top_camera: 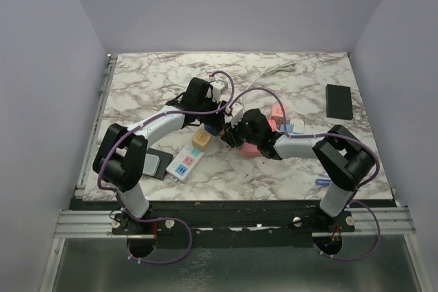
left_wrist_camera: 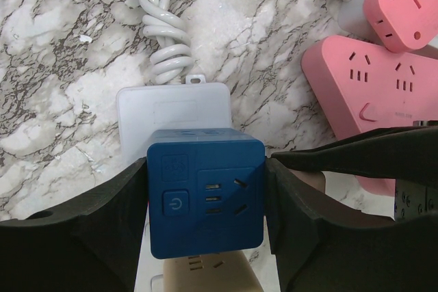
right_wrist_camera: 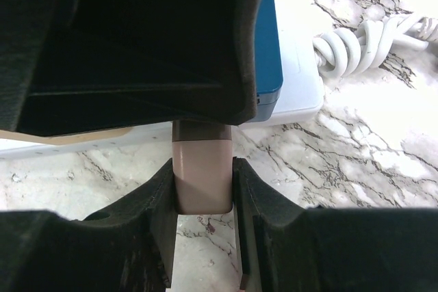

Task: Pull the plug off the socket
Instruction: Remove the plug from the socket.

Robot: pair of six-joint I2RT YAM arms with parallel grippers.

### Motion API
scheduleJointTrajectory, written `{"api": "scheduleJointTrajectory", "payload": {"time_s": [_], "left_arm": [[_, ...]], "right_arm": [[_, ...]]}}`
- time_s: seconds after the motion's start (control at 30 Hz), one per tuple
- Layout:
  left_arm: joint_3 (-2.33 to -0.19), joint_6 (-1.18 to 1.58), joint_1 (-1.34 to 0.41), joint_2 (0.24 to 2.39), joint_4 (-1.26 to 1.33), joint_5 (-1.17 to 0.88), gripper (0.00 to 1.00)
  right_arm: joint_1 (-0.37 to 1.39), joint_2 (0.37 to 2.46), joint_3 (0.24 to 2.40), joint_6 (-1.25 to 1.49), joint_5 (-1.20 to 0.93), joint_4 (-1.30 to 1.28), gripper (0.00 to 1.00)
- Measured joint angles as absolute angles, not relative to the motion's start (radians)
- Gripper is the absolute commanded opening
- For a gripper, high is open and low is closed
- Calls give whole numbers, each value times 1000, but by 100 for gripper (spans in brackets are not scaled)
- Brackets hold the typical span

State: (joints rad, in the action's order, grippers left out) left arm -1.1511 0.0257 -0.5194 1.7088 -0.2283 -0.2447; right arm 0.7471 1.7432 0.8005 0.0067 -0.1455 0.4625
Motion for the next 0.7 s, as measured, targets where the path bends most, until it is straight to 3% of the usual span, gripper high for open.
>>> {"api": "scheduleJointTrajectory", "payload": {"time_s": [0.07,0.2,0.7], "left_arm": [[-1153,23,-519,1709,-231,-246,4],[-1156,18,-519,1712,-235,-247,0],[-1169,10,-520,1721,-246,-258,0]], "right_arm": [[747,1743,801,6,-142,463,0],[747,1743,799,3,-141,466,0],[709,1743,780,-35,-215,499,0]]}}
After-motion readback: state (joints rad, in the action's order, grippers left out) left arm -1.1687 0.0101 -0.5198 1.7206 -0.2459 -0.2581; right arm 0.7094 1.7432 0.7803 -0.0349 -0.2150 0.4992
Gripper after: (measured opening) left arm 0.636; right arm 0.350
